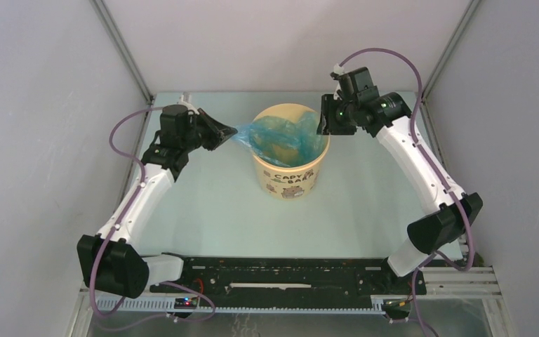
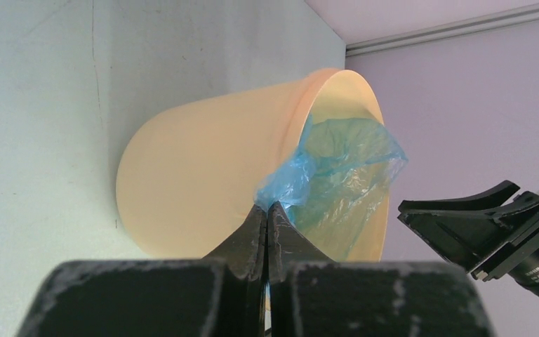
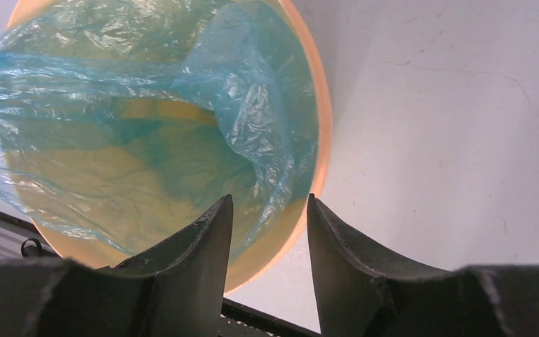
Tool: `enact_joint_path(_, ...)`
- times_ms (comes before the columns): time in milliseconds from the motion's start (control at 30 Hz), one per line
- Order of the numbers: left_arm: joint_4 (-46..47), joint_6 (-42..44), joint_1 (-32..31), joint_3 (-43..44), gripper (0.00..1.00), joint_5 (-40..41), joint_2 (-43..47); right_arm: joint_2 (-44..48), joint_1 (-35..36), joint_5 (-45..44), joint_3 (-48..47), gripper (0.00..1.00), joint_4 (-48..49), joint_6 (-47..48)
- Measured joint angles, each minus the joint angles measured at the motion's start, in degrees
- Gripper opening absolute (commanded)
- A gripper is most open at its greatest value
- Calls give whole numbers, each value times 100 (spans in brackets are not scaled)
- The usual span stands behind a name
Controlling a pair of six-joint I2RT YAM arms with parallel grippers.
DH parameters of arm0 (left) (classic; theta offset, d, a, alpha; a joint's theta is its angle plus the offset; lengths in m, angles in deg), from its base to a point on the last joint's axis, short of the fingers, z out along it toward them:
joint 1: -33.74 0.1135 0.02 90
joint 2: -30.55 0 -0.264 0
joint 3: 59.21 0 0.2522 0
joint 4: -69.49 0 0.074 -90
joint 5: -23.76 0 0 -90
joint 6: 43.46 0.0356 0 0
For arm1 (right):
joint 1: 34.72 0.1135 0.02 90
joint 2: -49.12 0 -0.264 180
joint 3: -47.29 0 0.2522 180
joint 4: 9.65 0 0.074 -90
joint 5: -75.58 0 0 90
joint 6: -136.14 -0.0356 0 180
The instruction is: Put the trash bags into the trash bin
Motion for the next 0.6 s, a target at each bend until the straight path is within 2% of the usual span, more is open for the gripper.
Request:
enact_joint_path(100,0,-2,13,0,0,-15,0,-101,17,90,0,44,162,2)
enact_joint_path(533,2,-2,11,0,0,-101,0,-553,74,-151,-2,46,385,-4)
enact_joint_path(600,2,-2,11,0,0,-101,0,-586,142,-273,-2,41,437,-2)
